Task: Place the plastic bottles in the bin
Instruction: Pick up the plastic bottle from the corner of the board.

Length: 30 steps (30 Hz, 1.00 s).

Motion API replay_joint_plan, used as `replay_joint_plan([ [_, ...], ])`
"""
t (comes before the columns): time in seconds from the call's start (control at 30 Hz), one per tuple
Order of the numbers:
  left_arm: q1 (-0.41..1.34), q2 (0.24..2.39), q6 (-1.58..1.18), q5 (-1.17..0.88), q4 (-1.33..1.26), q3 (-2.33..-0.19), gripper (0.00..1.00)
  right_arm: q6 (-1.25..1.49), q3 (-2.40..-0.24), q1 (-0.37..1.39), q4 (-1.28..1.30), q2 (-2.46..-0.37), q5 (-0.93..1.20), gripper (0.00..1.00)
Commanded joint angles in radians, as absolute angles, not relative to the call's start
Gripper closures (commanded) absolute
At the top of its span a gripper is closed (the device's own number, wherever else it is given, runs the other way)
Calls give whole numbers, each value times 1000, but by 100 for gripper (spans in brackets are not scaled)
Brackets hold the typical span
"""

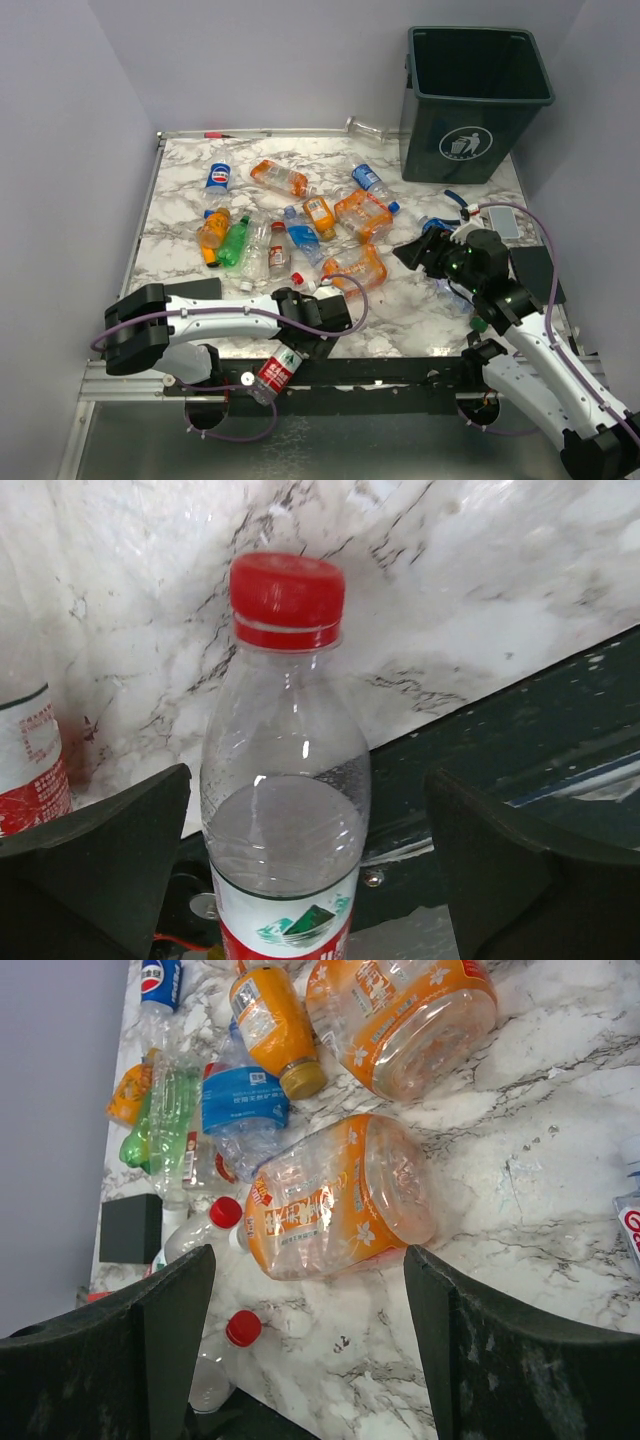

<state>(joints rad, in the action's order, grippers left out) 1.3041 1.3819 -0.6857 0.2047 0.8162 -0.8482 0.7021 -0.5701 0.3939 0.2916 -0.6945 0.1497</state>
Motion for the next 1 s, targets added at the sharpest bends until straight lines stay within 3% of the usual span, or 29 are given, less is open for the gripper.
replay_joint_plan([
  [0.0, 1310, 1364, -719, 173, 800, -791, 1, 702, -560, 399, 329, -676, 168, 20],
  [0.1, 1310, 1370, -724, 180, 795, -782, 8, 700, -560, 399, 333, -673, 163, 20],
  [0.37, 1317, 1369, -724, 192, 794, -799, 44, 697, -572, 400, 350, -658, 161, 20],
  [0.47, 1321, 1352, -723, 196, 792, -831, 54, 694, -587, 399, 362, -654, 160, 19],
  [0.73, 1321, 1250, -570, 321, 744, -1073, 60, 582, -780, 399, 401, -651, 169, 17],
  [0.97, 1241, 1264, -196, 375, 445, -1258, 61, 528, -858, 398, 312, -626, 165, 15],
])
